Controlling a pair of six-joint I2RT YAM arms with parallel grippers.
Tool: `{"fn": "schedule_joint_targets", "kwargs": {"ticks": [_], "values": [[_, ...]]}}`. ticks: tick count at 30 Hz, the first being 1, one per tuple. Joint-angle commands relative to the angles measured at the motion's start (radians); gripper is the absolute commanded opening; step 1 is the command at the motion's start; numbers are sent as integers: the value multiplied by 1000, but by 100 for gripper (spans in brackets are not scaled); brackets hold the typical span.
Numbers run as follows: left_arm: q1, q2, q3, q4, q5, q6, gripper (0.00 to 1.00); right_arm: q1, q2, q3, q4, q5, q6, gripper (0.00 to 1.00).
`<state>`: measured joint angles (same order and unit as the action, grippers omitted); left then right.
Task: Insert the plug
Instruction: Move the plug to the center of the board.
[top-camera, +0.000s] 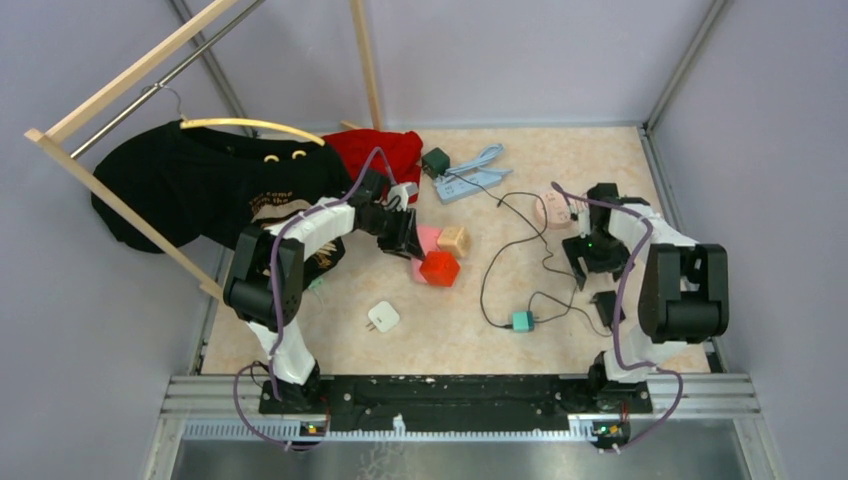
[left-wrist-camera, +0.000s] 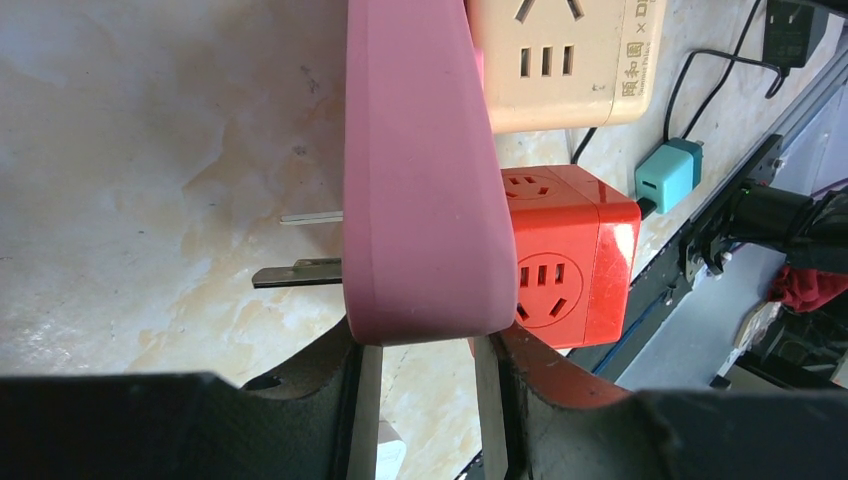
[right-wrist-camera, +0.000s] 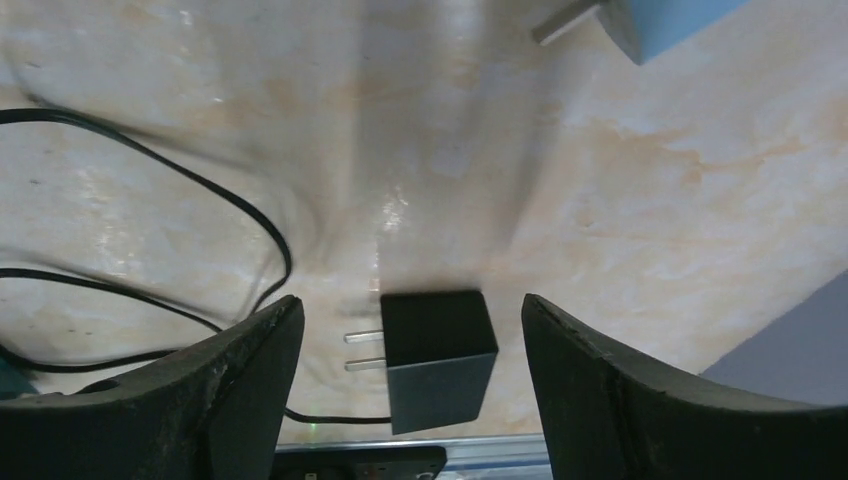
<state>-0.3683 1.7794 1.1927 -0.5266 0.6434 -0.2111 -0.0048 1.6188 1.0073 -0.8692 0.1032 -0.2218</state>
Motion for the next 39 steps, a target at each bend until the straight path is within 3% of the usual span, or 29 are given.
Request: {"fn": "schedule_joint_targets", "kwargs": {"ticks": [1,5,12,18,21,25,31,34,39], "values": [[-2,-6,-13,18,86,-24,23,-28,7,-20,-15,85,-48,81],[-2,-8,-16,25,106,-31,23,-47,-43,-47,-5,45,-102,86],[-2,9,-21,43,147,-64,23,-70,-198,-209,61,-23,-243,74],[-2,-29,-46,93,206,-101,23,-70,-144,-195,49,-39,-255,70],[-3,-42,-48,97,217,-106,23,-70,-95,-170,42,-90,-253,58],[-2,-61,-46,86,195,-97,23,-42,-21,-75,9,-143,-210,22],[-2,-61,-39,77,178,-91,23,160,-48,87,-17,-71,-61,11],[-2,-58,-36,66,153,-82,23,202,-93,134,33,-96,49,8],[5,-48,-16,22,60,-61,23,343,-168,148,100,-44,159,9]]}}
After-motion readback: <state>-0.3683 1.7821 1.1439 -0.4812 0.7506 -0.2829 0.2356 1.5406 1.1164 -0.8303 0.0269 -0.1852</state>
